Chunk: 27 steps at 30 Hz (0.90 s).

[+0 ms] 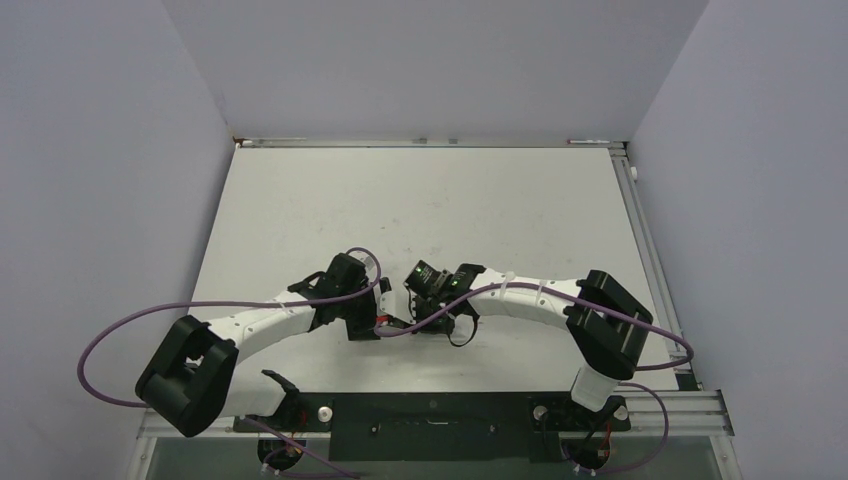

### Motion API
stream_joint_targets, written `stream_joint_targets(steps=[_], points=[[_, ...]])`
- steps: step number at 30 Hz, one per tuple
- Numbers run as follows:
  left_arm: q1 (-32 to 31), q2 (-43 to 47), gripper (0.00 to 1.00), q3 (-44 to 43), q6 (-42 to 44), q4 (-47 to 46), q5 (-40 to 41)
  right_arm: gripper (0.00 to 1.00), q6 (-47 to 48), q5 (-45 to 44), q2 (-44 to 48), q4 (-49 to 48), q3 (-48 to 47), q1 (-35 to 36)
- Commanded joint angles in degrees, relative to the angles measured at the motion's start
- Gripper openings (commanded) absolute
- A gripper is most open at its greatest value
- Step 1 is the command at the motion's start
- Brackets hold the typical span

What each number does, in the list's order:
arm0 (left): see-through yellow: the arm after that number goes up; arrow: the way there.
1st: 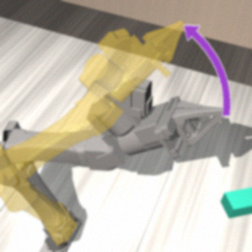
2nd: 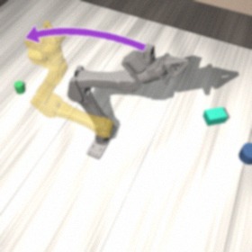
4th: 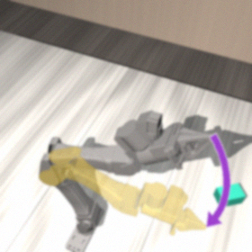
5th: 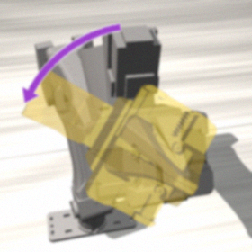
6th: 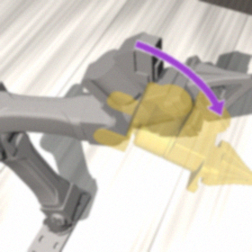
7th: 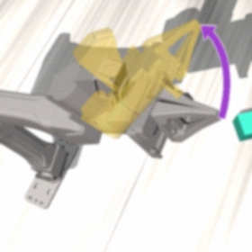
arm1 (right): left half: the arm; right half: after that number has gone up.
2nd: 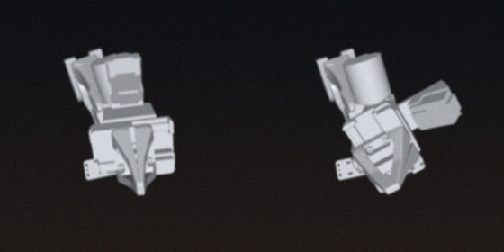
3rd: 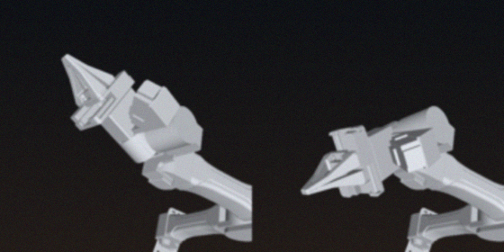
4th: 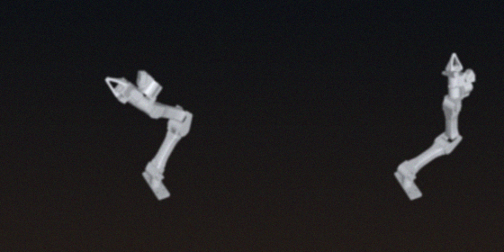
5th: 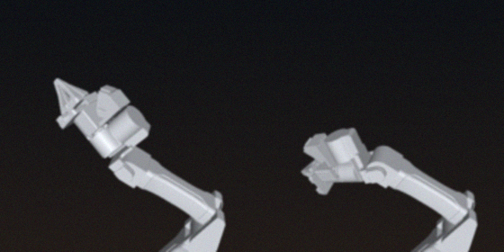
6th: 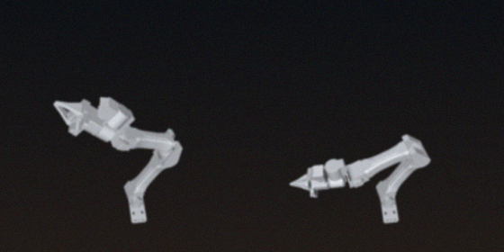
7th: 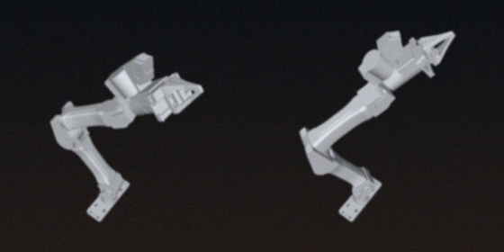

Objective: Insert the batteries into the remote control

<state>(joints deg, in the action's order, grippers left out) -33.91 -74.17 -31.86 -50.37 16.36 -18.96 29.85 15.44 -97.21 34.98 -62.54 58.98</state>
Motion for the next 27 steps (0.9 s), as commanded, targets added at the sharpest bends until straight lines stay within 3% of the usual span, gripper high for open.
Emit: stream_joint_targets(steps=[1, 27], points=[[0.4, -0.7, 0.76, -0.7, 0.9, -3.1, -1.6, 0.09, 0.9, 2.1, -0.4, -0.8, -1.7, 0.6], [0.4, -2.2, 0.75, -0.5, 1.0, -4.2, -2.5, 0.25, -0.4, -1.1, 1.6, -1.5, -3.7, 0.8]])
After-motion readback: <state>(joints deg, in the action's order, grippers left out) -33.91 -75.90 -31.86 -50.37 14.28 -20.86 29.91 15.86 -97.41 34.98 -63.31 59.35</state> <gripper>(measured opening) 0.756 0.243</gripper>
